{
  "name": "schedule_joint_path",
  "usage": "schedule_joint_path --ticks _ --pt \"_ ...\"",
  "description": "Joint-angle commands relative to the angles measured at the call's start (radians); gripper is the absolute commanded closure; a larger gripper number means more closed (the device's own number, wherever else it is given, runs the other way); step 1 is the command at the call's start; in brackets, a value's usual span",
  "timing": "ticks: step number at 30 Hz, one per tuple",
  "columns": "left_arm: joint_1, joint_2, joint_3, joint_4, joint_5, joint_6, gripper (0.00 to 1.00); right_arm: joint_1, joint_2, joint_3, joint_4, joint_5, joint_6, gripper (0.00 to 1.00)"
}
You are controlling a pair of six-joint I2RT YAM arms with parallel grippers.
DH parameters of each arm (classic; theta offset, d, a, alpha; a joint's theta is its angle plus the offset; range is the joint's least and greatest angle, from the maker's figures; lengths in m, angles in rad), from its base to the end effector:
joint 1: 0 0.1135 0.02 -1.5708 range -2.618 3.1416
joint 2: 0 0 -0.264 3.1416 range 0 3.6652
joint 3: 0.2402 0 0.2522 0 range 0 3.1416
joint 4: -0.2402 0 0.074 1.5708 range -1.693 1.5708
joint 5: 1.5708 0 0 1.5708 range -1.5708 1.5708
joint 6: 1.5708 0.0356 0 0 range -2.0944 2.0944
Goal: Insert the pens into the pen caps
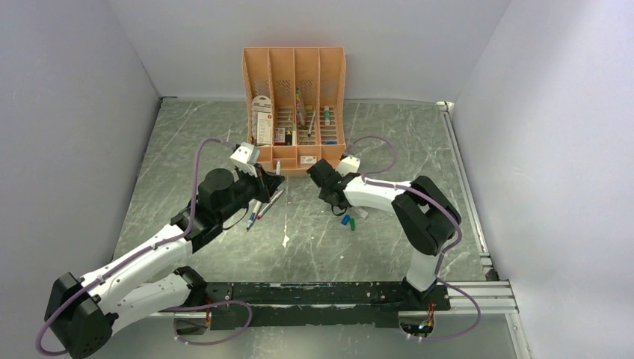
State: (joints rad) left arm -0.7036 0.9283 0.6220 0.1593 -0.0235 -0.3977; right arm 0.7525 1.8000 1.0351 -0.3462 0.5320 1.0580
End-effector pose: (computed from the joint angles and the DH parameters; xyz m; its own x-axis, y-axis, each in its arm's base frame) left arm 0.1697 -0.1429 0.2921 -0.3466 -0.2137 -0.9133 0.5367 0.7534 -0.3799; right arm 0.2640 0.2224 0.1504 -0.6910 0.3817 -0.6138 0.3617 0.9178 0.1636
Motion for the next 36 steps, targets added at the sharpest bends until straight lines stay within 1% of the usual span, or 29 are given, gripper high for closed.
schedule_joint_path --ticks 1,3,9,11,13,14,16,18,19,23,25,28,30,32,34,36 --pt "0.003 -0.016 -0.017 -0.01 -0.015 -0.003 0.93 -0.002 0.027 0.017 -0.05 0.05 -0.01 0.62" --pt "0.003 -0.016 -0.018 -0.007 -0.016 -0.005 0.93 0.0 0.023 0.007 -0.052 0.047 -0.015 0.64" --pt "0.003 -0.007 -0.023 0.01 0.001 -0.014 0.93 0.008 -0.002 -0.023 -0.058 0.062 -0.063 0.67" --pt "0.003 -0.006 -0.025 0.015 0.003 -0.016 0.93 0.011 -0.007 -0.029 -0.05 0.059 -0.088 0.73" --pt "0.004 -0.008 -0.029 0.018 0.004 -0.019 0.93 0.011 -0.009 -0.028 -0.048 0.056 -0.096 0.76" --pt "0.004 -0.009 -0.03 0.019 0.005 -0.021 0.93 0.011 -0.01 -0.054 -0.044 0.054 -0.103 0.8" --pt "0.003 -0.013 -0.034 0.02 0.006 -0.024 0.93 0.011 -0.009 -0.063 -0.037 0.052 -0.11 0.83" --pt "0.003 -0.017 -0.037 0.019 0.003 -0.026 0.93 0.013 -0.008 -0.066 -0.028 0.045 -0.122 0.96" --pt "0.003 -0.019 -0.038 0.018 0.001 -0.026 0.93 0.013 -0.009 -0.065 -0.022 0.04 -0.129 0.99" --pt "0.005 -0.017 -0.03 0.009 0.02 -0.027 0.93 0.018 -0.052 -0.07 0.014 0.016 -0.171 1.0" --pt "0.005 -0.006 -0.017 0.009 0.078 -0.027 0.93 0.032 -0.117 -0.095 0.075 0.006 -0.231 1.0" --pt "0.009 0.018 -0.006 0.043 0.229 -0.029 0.93 0.044 -0.27 -0.17 0.21 -0.042 -0.309 1.0" --pt "0.009 0.029 -0.026 0.118 0.348 -0.041 0.93 0.043 -0.385 -0.234 0.327 -0.104 -0.361 1.0" --pt "0.014 0.045 -0.053 0.195 0.41 -0.079 0.93 0.041 -0.493 -0.294 0.453 -0.18 -0.413 1.0" --pt "0.021 0.074 -0.071 0.271 0.48 -0.12 0.93 0.02 -0.574 -0.319 0.533 -0.277 -0.412 1.0" --pt "0.029 0.117 -0.088 0.375 0.55 -0.169 0.93 0.007 -0.626 -0.314 0.56 -0.331 -0.402 1.0"
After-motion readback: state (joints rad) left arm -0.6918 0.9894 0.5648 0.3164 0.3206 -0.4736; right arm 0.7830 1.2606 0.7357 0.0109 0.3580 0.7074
